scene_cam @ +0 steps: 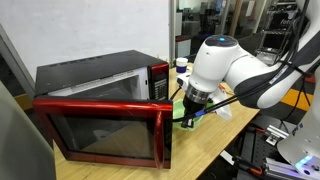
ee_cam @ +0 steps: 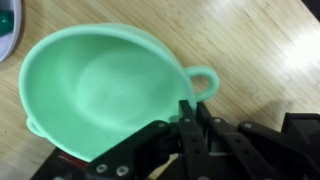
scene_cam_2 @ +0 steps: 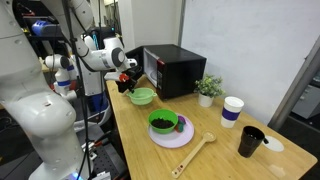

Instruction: Remove the light green bowl from the microwave and put it on the table

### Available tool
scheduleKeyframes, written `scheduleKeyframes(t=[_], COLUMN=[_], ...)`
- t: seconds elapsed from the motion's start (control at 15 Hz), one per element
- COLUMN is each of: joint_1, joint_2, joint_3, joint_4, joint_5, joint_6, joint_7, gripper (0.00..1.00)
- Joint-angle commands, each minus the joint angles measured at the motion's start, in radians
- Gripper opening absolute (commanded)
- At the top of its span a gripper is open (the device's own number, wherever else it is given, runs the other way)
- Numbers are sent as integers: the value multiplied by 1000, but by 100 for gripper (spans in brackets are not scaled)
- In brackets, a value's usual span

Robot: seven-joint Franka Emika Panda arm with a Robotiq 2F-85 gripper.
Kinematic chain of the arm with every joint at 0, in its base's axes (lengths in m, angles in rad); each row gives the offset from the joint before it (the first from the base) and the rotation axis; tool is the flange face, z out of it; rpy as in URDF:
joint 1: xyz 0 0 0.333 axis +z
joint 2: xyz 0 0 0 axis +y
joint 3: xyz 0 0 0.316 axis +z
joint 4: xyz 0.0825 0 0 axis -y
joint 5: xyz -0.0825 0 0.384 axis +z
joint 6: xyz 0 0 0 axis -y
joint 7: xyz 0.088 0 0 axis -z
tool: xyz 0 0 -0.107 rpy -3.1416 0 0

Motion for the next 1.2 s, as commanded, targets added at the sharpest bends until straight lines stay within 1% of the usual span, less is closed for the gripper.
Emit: scheduleKeyframes(t=[0.0, 0.4, 0.47, 0.6, 0.87, 1.13], joint_1=[-34, -91, -110, -125, -146, -140], joint_2=[-103, -216, -186, -201, -194, -171], joint_3=[-4, -21, -17, -26, -59, -118], joint_4=[-106, -210, -161, -165, -155, -155], joint_5=[35, 51, 40, 47, 63, 136], joint_6=[38, 43, 23, 27, 35, 53], joint_7=[-14, -53, -53, -73, -125, -221], gripper=[2, 2, 2, 2, 2, 2])
